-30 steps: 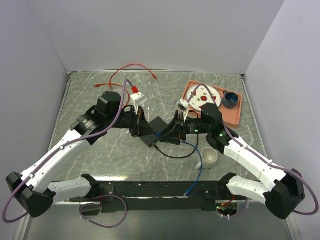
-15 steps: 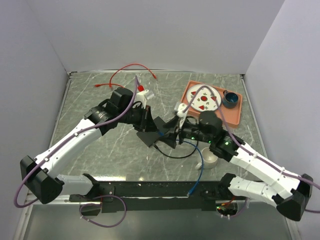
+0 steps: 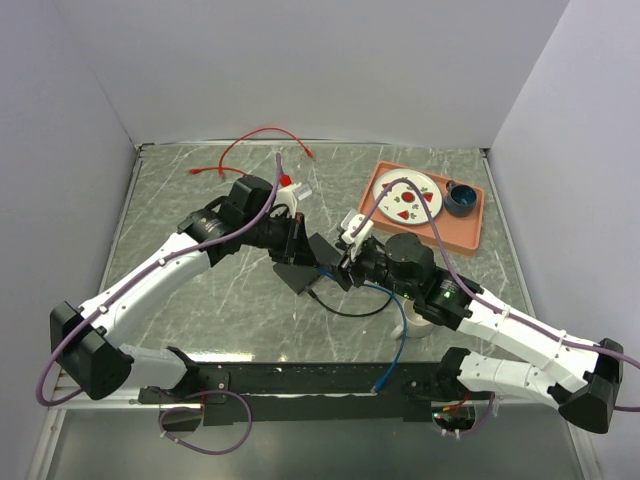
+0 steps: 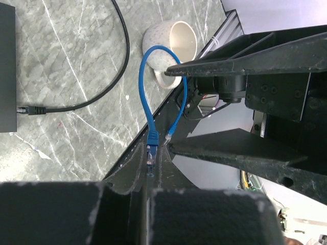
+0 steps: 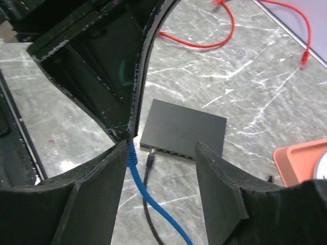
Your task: Insert the plug into the switch port
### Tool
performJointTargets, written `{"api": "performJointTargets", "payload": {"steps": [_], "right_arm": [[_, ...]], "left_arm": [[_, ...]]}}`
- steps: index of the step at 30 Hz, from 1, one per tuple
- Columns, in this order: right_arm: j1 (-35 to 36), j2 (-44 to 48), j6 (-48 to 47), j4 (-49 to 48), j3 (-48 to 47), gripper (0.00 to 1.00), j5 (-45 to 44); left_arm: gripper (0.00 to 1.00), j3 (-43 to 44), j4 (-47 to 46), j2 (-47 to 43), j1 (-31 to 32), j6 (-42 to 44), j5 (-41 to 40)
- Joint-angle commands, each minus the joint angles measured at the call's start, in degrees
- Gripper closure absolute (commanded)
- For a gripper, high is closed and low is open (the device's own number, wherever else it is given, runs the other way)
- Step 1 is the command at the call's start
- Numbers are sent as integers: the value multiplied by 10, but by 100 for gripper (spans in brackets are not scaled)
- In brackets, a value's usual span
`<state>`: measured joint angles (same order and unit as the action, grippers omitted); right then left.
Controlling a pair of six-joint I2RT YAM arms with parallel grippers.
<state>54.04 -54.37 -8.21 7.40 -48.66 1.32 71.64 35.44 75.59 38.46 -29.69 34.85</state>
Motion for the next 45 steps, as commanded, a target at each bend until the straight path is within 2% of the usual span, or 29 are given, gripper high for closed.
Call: {"api": "performJointTargets", "payload": {"steps": [1,12,29,32,33,35,36,41,43,44,45], "right_arm": [[2,2,-15,-18,3,39,-1],[3,-14,-2,-13,3,46,69],[15,-37,6,-22,24,60,69],[16,-39,13,-27,27,71,64],[16,-40,14,-24,26,81,62],[17,-42,14,-24,25,91,59],[16,-43,14,-24,24,100,56],[16,-42,16,-26,23,100,56],[17,-41,16,-27,23,100,55],[17,-41,16,-27,23,100,52],[16,-41,16,-27,23,100,49]], "left_arm": [[99,22,9,2,2,-8,14],[99,24,6,10,2,-12,16],[99,23,-3,7,2,-33,13],[99,21,-3,7,2,-34,14],[99,21,-3,9,1,-33,14],[99,19,-4,9,2,-33,14],[99,18,-5,9,2,-34,15],[99,19,1,8,2,-31,12],[95,19,4,9,2,-27,12],[90,19,5,10,2,-26,9],[68,18,5,8,2,-24,5]]}}
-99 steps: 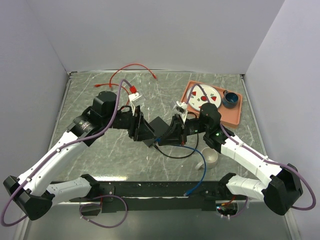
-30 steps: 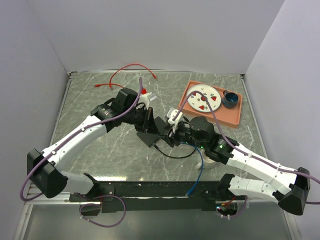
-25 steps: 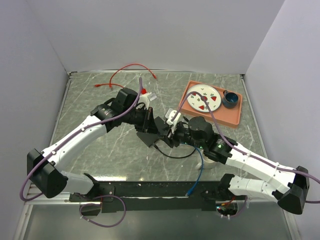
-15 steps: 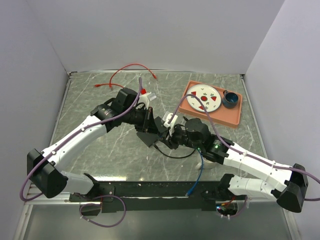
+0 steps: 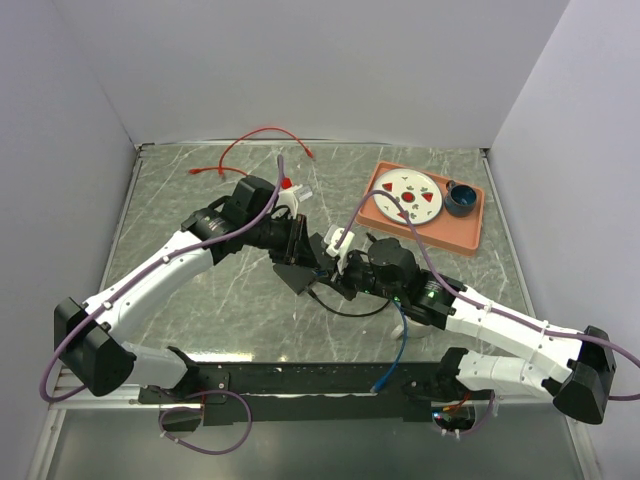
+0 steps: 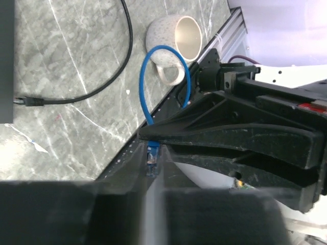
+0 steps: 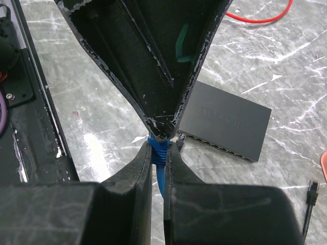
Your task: Insert the plug into the switch port
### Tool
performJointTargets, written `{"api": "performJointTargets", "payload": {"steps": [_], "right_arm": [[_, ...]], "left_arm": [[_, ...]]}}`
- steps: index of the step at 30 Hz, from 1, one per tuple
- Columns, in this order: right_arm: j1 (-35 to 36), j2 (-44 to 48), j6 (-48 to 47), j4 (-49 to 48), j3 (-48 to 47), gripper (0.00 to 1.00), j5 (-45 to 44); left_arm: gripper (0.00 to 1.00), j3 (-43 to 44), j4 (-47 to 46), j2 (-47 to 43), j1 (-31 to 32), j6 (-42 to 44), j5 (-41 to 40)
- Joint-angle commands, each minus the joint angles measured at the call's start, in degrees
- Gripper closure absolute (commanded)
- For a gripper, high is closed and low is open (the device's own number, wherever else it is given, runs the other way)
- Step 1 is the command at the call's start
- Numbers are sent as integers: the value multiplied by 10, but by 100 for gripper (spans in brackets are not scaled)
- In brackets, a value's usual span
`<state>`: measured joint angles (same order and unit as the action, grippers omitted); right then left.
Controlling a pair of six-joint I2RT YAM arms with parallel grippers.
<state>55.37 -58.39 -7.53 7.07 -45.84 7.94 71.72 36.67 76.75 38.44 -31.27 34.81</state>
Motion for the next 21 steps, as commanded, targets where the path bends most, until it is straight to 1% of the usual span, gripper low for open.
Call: {"api": "performJointTargets", "payload": {"steps": [1,2,3,5,6,8,11,12,14,17,18,21], "right_arm": [[3,-1,9,-22,-5,100,-19],[2,-1,9,-22,-4,100,-20],[3,-1,10,-22,-3,100,-21],[3,5,15,-23,2,100,-22],[3,7,16,-26,8,100,-25],[3,15,25,-29,15,100,-28],[3,24,31,-29,23,100,-35],[3,25,33,-29,27,100,-38],[3,28,37,-27,30,100,-41],[2,34,38,-36,40,100,-27],[2,35,38,-36,42,100,-21],[-2,39,42,-43,45,100,-11]], "left_arm": [[58,19,-4,-5,2,-5,-3],[47,20,-4,-5,2,-2,-28],[27,21,-5,-9,1,0,-43],[19,23,-12,-20,-1,9,-101],[13,21,-15,-33,-5,9,-124],[11,8,-33,-46,-21,3,-148],[12,-20,-72,-71,-50,-4,-127],[12,-25,-78,-77,-55,-2,-110],[13,-26,-73,-74,-59,2,-103],[15,-30,-74,-67,-59,16,-65],[18,-33,-82,-67,-59,22,-40],[24,-46,-94,-71,-57,29,-12]]}}
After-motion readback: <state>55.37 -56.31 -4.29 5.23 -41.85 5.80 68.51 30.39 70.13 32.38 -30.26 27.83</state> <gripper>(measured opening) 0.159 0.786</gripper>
